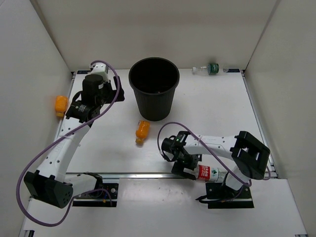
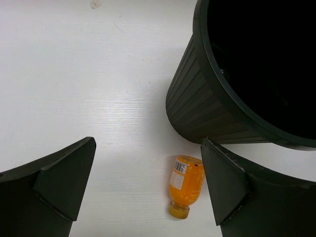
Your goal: Put the plastic bottles in the bin
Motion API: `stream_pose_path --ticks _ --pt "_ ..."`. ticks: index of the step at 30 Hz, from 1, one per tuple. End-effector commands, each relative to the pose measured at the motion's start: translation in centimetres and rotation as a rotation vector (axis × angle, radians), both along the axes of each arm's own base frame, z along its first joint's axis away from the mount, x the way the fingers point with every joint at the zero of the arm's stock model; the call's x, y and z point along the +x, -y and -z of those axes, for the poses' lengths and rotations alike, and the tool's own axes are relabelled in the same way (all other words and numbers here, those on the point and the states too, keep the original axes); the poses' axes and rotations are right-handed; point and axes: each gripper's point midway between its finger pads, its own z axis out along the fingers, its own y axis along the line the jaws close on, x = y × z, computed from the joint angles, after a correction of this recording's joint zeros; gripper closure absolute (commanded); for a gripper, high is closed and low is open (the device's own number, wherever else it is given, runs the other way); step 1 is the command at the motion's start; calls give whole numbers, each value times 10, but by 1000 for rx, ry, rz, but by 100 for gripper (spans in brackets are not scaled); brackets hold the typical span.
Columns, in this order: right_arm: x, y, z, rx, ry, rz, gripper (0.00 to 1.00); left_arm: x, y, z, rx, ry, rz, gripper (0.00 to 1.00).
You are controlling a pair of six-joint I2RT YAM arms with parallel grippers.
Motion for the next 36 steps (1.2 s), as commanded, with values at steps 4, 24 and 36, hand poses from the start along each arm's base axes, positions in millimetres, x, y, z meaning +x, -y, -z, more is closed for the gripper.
stream_pose_path --ticks 4,24,36 --pt "-21 28 1 -21 -92 -6 1 2 -20 -7 -4 37 -65 2" --pt "87 -28 -64 197 222 201 74 3 -24 -4 3 29 -84 2" --pt "284 8 -290 708 965 654 69 -67 -11 119 0 -338 -7 1"
